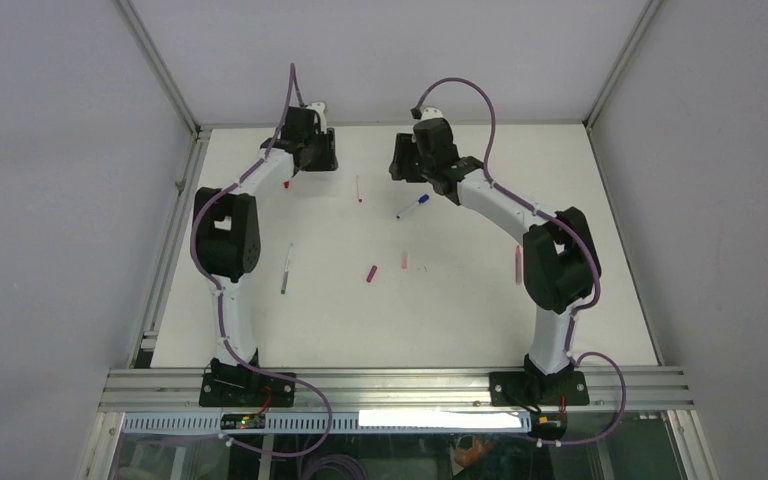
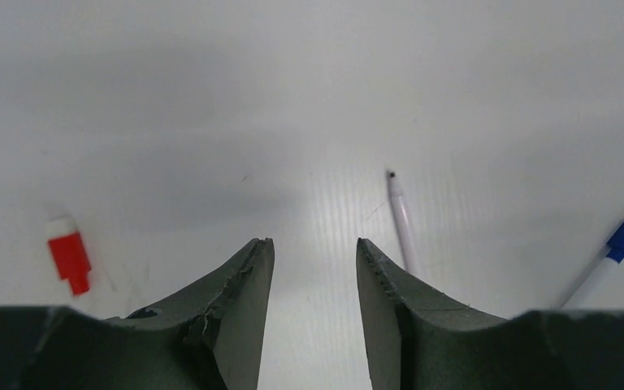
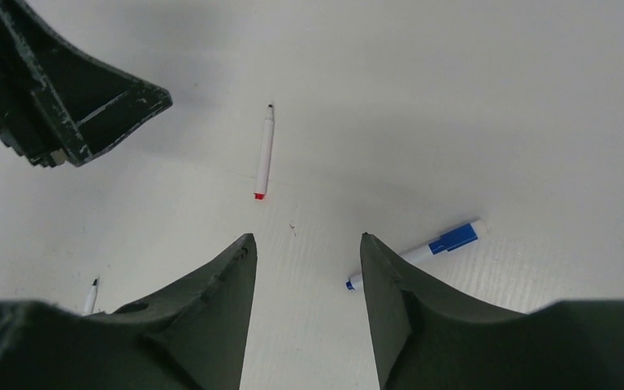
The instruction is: Insert the pens into the pen caps
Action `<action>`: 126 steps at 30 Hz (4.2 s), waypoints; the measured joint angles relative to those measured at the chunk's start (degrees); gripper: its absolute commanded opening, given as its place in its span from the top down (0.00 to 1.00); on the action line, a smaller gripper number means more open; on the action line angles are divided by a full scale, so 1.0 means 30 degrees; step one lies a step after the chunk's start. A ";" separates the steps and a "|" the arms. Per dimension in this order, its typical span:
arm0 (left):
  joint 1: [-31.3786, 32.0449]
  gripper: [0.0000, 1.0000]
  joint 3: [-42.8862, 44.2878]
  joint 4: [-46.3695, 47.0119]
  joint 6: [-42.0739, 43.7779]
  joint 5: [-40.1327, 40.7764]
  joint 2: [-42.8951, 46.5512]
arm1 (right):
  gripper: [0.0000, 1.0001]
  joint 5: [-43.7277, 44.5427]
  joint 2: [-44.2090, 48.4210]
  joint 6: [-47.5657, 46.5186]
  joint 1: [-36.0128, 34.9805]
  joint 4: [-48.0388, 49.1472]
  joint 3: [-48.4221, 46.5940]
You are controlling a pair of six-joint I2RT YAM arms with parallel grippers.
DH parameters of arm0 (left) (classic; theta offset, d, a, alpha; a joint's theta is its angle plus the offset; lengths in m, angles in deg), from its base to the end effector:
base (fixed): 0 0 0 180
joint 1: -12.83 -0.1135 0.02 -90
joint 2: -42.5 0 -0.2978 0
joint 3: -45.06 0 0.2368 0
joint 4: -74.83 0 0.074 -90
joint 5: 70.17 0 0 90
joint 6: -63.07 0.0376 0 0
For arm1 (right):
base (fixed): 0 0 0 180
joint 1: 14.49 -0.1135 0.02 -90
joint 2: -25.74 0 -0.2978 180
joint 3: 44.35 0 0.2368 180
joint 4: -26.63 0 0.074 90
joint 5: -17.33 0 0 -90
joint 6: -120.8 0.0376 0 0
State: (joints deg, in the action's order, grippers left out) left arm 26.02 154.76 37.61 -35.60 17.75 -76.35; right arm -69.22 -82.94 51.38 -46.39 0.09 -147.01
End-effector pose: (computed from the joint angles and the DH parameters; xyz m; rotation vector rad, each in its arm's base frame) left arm 0.4616 -0.1096 0.2559 0.1117 2.3885 -0.2241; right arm 0.3789 0.2332 0.3108 -0.1788 2.1677 0.4681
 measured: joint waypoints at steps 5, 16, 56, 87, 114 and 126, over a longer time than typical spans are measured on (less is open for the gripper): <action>0.0889 0.56 0.3271 -0.0189 -0.0248 -0.0554 -0.3060 | 0.48 0.0153 0.0386 -0.0044 0.0066 -0.0066 0.1049; 0.2127 0.55 0.6819 -0.2259 -0.0255 -0.0831 -0.5778 | 0.47 -0.0066 0.1290 0.0051 0.0627 -0.0109 0.3330; 0.3767 1.00 0.9894 -0.6725 -0.0036 0.3526 -0.7788 | 0.46 -0.1960 0.5136 0.1180 0.2572 0.1457 0.7548; 0.2579 1.00 -0.8342 1.3318 -0.4510 -0.9369 0.4422 | 0.52 -0.7701 0.6011 0.2113 0.1654 0.8728 1.0185; 0.2586 1.00 -1.1096 2.2112 -0.9930 -1.1060 0.5122 | 0.59 -0.6739 0.4845 0.1319 0.0044 0.9537 0.9253; 0.2900 1.00 -1.1132 2.2542 -1.0120 -1.1351 0.5122 | 0.60 -0.6790 0.4765 0.1246 -0.0044 1.0324 0.9253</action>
State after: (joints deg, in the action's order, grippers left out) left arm 34.72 121.37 105.24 -65.96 -16.31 -60.98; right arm -89.59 -68.64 55.12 -46.53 31.06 -119.25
